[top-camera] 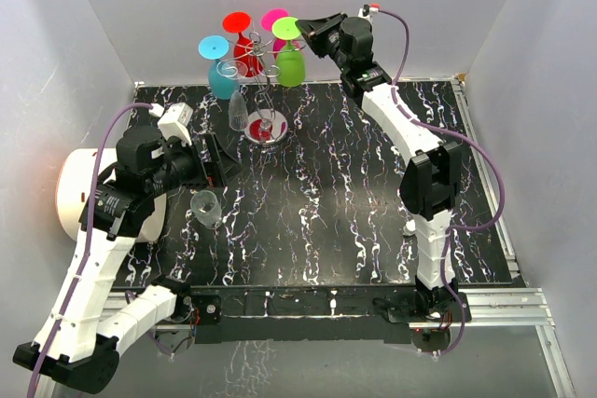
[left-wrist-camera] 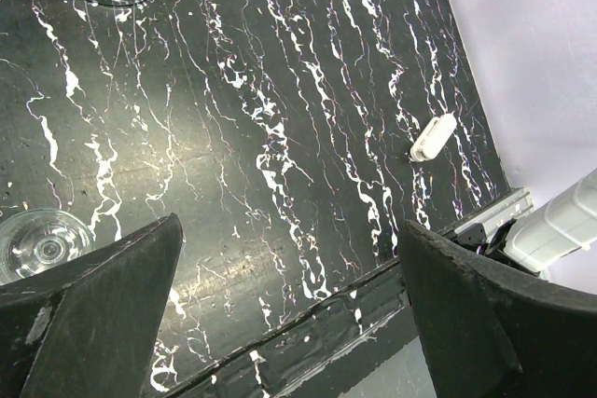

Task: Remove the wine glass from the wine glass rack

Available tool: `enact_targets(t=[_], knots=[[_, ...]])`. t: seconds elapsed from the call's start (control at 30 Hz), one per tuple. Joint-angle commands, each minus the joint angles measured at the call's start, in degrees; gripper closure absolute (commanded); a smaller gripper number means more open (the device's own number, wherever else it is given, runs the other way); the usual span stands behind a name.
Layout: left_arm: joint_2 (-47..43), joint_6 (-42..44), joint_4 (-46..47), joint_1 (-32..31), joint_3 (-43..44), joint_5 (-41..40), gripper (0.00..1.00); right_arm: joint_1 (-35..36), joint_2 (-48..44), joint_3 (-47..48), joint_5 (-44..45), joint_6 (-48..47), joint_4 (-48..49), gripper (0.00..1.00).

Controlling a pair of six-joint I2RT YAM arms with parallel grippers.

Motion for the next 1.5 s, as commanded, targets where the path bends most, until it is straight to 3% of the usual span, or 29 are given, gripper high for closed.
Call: enact_targets(t=[0.0,0.43,0.73,0.9,1.07,1.3,1.4,1.47], knots=[[-0.6,0.84,-0.16,0.26,-0.12,0.43,0.01,-0.04,-2.88,1.63,3.52,-0.53,1.81,1.0],[-0.65,0.8,0.14,0.26,-0.33,0.55,0.01,-1.57,-9.05,-5.49,7.12,-0.15,2.55,1.0],[-0.72,0.08,1.09,0.26,-1.26,1.57,0.01,-4.04,-17.25,-16.09,6.86,0.1,5.37,1.0],[-0.64,-0.2,1.46,0.26,-1.22,2.23,0.01,-5.7,-25.81,-26.95,4.4,-3.25,6.3,1.0],[-0.12,-0.57,2.42,0.26,-2.47,3.34,0.01,-7.45,-35.33,-40.96,-7.05,-11.76,7.8,1.0],[3.04,-4.08,9.22,0.26,-3.99,10.65,0.01,-8.13,-46.42,-51.91,-29.03,-28.03,5.93,1.0],[3.88,-7.34,14.91,0.26,-5.57,14.85,0.01,-8.14,-51.3,-57.04,-37.23,-27.59,11.22,1.0],[4.4,-10.18,19.89,0.26,-6.6,18.2,0.01,-8.05,-54.77,-60.71,-43.32,-24.25,19.83,1.0]])
